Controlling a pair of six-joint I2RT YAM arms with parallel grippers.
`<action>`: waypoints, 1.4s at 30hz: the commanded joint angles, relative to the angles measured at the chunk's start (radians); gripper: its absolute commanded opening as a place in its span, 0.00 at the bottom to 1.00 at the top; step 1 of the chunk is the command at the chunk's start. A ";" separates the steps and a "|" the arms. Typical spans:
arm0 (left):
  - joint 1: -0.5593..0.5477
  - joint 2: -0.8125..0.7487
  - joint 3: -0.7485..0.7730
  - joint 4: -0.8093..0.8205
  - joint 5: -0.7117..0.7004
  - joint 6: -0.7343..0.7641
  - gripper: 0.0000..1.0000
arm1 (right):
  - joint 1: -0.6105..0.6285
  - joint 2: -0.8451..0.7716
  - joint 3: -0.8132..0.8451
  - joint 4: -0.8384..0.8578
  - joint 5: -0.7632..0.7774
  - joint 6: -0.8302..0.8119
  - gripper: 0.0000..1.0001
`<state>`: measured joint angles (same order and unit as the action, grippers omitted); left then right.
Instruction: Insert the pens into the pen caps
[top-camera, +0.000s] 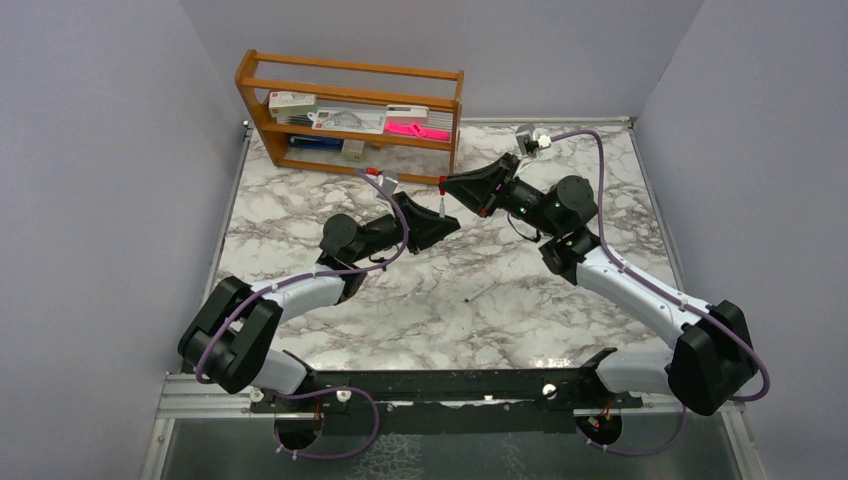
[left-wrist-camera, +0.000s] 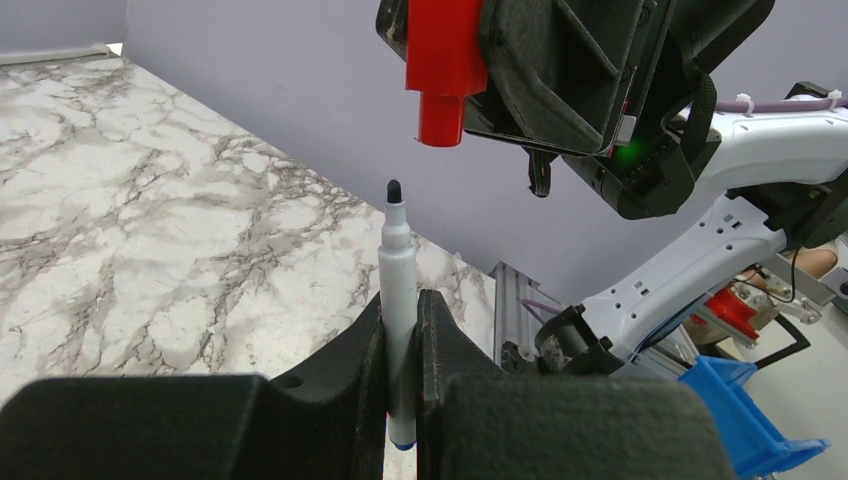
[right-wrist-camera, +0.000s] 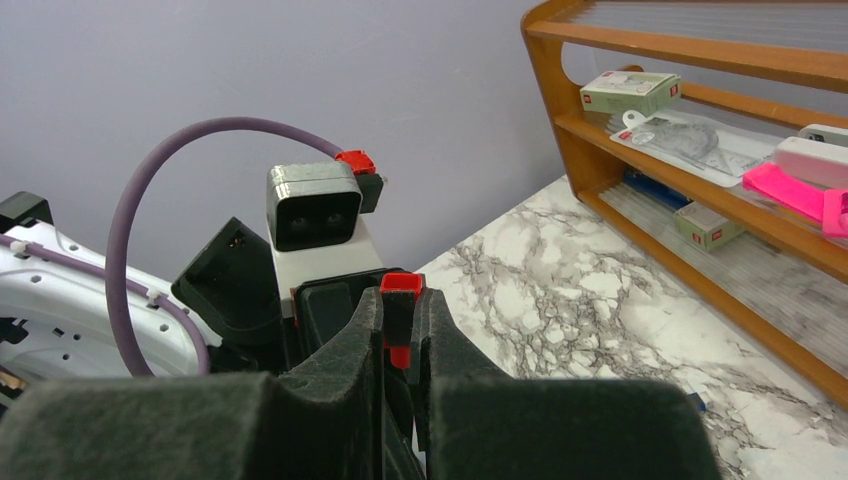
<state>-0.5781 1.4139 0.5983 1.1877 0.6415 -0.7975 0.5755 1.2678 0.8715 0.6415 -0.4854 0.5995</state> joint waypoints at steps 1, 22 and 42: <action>-0.005 -0.021 0.019 0.031 -0.012 0.010 0.00 | -0.006 0.001 0.006 0.000 0.015 -0.005 0.01; -0.005 -0.013 0.060 0.017 0.001 0.018 0.00 | -0.009 0.022 -0.022 0.017 -0.015 0.015 0.01; -0.005 -0.038 0.049 0.005 -0.003 0.024 0.00 | -0.026 0.005 -0.040 -0.014 -0.005 -0.015 0.01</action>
<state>-0.5781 1.4105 0.6281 1.1496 0.6418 -0.7895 0.5541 1.2770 0.8513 0.6395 -0.4870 0.5972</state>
